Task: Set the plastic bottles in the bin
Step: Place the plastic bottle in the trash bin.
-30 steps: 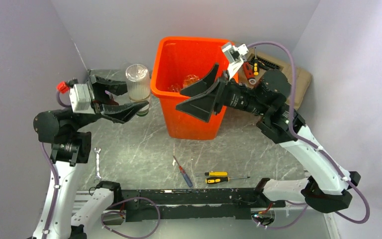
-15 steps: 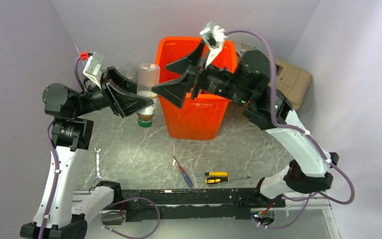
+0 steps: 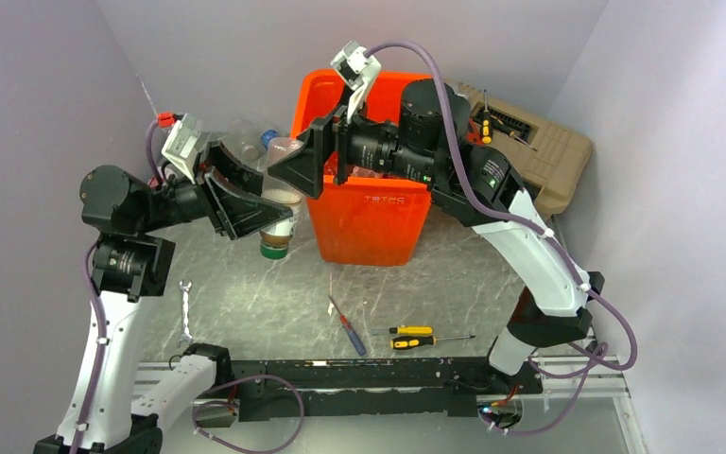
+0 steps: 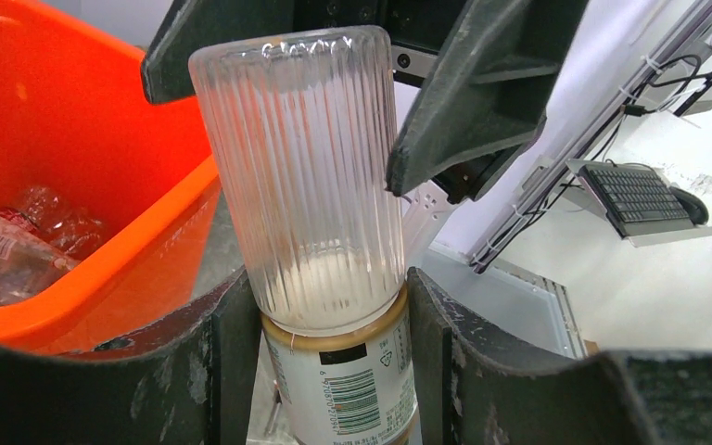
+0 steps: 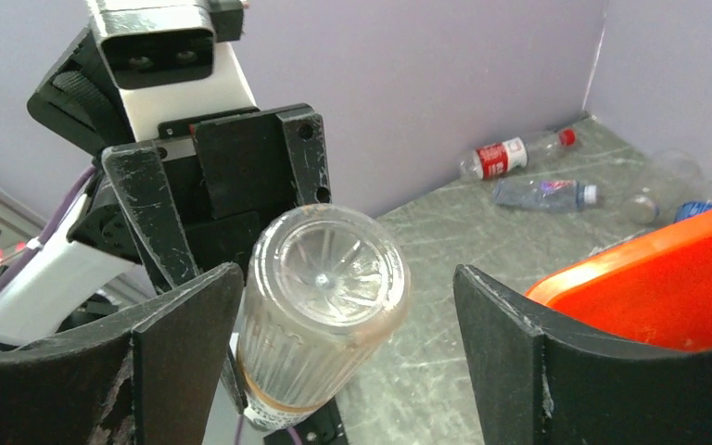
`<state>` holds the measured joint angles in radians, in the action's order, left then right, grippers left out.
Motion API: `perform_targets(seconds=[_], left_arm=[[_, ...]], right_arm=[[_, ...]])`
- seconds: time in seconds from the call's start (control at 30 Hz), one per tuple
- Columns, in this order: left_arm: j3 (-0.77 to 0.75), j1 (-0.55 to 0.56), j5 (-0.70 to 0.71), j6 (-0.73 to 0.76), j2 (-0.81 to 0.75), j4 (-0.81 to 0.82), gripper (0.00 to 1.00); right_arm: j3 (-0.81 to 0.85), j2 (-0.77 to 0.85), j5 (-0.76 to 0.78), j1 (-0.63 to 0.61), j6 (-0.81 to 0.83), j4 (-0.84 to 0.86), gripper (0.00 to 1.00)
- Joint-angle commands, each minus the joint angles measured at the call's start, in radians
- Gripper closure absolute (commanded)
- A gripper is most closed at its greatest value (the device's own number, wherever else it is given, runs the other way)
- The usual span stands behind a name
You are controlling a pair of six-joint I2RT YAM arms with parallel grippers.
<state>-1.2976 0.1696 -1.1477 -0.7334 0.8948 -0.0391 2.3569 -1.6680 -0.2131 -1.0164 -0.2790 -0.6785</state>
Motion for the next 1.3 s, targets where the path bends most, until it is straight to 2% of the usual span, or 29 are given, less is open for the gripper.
perform_targets(seconds=[0.0,0.07,0.23,0.37,0.5,0.67,0.73,0.83,0.87,0.9,0.93,0.97,1.0,1.03,1.07,1.17,1.23,1.27], left_arm=[[0.015,0.008,-0.004,0.075,-0.043,0.010,1.00],[0.019,0.010,-0.001,0.095,-0.049,0.004,1.00],[0.016,0.011,0.003,0.139,-0.049,-0.020,1.00],[0.014,0.012,0.013,0.174,-0.052,-0.046,1.00],[0.018,0.014,0.019,0.184,-0.052,-0.057,1.00],[0.024,0.015,0.024,0.188,-0.053,-0.060,1.00],[0.022,0.016,0.026,0.192,-0.053,-0.068,1.00],[0.026,0.016,0.033,0.194,-0.054,-0.070,1.00],[0.028,0.016,0.039,0.188,-0.055,-0.070,0.91],[0.031,0.016,0.044,0.186,-0.058,-0.067,0.77],[0.036,0.016,0.047,0.179,-0.063,-0.055,0.60],[0.044,0.016,0.065,0.169,-0.072,-0.037,0.37],[0.051,0.016,0.095,0.164,-0.090,-0.025,0.19],[0.059,0.016,0.140,0.156,-0.108,-0.012,0.06],[0.073,0.016,0.184,0.145,-0.129,0.012,0.01],[0.151,0.016,0.351,0.060,-0.195,0.153,0.00],[0.240,0.016,0.459,-0.083,-0.231,0.326,0.01],[0.292,0.016,0.504,-0.165,-0.238,0.501,0.00]], right_arm=[[0.049,0.003,-0.038,0.002,-0.066,-0.049,0.16],[0.060,-0.008,-0.095,0.013,-0.102,-0.063,0.20],[0.070,-0.032,-0.244,0.055,-0.191,-0.082,0.21],[0.042,-0.043,-0.348,0.092,-0.265,-0.059,0.26],[0.021,-0.054,-0.402,0.096,-0.302,-0.024,0.23],[0.036,-0.078,-0.418,0.096,-0.328,-0.006,0.25],[0.044,-0.091,-0.417,0.096,-0.328,-0.012,0.31],[-0.002,-0.067,-0.400,0.096,-0.324,0.025,0.46],[-0.029,-0.041,-0.395,0.096,-0.322,0.053,0.52],[-0.065,-0.016,-0.383,0.096,-0.318,0.084,0.55],[-0.106,0.021,-0.364,0.096,-0.312,0.119,0.58],[-0.157,0.061,-0.349,0.096,-0.303,0.171,0.59],[-0.254,0.118,-0.333,0.096,-0.292,0.235,0.61],[-0.348,0.180,-0.305,0.096,-0.280,0.312,0.63],[-0.451,0.256,-0.271,0.096,-0.274,0.446,0.64],[-0.777,0.479,-0.153,0.098,-0.254,0.778,0.67],[-0.995,0.602,-0.078,0.098,-0.277,1.028,0.69],[-1.081,0.653,-0.018,0.098,-0.287,1.138,0.69]])
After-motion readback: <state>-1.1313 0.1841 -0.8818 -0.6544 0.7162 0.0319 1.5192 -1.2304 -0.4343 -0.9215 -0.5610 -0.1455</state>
